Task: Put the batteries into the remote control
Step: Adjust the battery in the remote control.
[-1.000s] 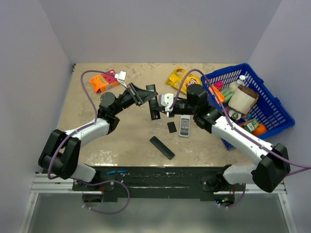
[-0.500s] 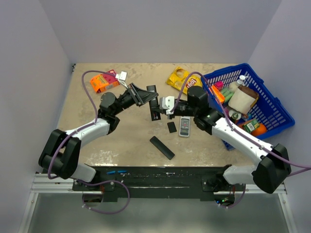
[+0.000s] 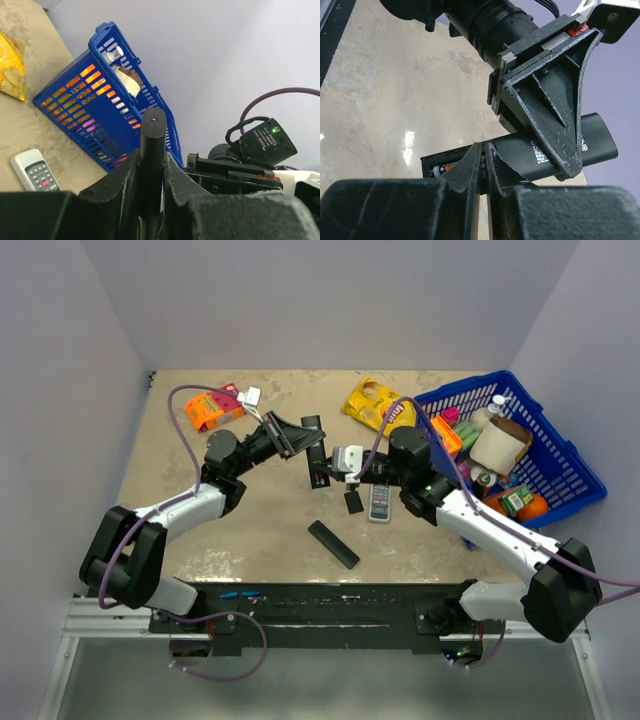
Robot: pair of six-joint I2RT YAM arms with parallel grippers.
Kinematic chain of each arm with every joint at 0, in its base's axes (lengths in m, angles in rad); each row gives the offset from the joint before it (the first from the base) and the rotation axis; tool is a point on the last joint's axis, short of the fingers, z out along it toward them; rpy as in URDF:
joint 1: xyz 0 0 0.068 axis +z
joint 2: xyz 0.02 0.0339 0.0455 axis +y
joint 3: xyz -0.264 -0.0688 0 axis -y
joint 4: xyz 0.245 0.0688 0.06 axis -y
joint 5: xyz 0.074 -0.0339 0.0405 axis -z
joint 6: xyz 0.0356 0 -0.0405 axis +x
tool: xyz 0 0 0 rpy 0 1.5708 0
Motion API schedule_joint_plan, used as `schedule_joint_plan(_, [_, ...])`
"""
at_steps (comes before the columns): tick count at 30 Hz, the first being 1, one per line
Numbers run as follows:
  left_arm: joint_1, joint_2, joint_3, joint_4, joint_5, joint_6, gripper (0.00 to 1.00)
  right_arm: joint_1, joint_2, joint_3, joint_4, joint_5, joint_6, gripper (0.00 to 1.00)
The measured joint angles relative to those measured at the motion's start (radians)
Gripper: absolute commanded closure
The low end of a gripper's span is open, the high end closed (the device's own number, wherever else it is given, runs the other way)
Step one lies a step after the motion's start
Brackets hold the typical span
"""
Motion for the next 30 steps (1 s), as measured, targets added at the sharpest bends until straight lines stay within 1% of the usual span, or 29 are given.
schedule_joint_plan(9, [0.013, 0.001, 0.0, 0.008, -0.001, -0.002, 1.0, 0.006, 0.049, 0.042, 0.001, -0.02, -0.004, 0.81])
schedule_joint_plan(15, [0.015, 0.005, 0.0, 0.046, -0.016, -0.009, 1.0, 0.058, 0.081, 0.063, -0.051, -0.022, -0.027, 0.77])
schedule_joint_plan(20, [0.018, 0.005, 0.0, 0.054, -0.03, -0.008, 1.0, 0.065, 0.085, 0.071, -0.085, -0.022, -0.041, 0.75])
schedule_joint_plan(23, [0.018, 0.005, 0.0, 0.054, -0.032, -0.006, 1.0, 0.065, 0.074, 0.071, -0.089, -0.024, -0.019, 0.67])
schedule_joint_plan(25, [0.018, 0.005, 0.0, 0.054, -0.035, 0.005, 1.0, 0.064, 0.061, 0.084, -0.119, -0.023, 0.002, 0.58])
schedule_joint_plan(26, [0.018, 0.005, 0.0, 0.053, -0.035, 0.01, 1.0, 0.063, 0.056, 0.1, -0.142, -0.018, 0.016, 0.52])
schedule_joint_plan(27, [0.018, 0.004, 0.0, 0.052, -0.035, 0.017, 1.0, 0.06, 0.05, 0.119, -0.162, -0.005, 0.029, 0.41])
schedule_joint_plan(29, [0.018, -0.001, 0.0, 0.044, -0.038, 0.04, 1.0, 0.049, 0.031, 0.154, -0.196, 0.026, 0.071, 0.28])
schedule_joint_plan(30, [0.018, -0.005, -0.001, 0.031, -0.043, 0.058, 1.0, 0.044, 0.016, 0.167, -0.206, 0.042, 0.09, 0.19])
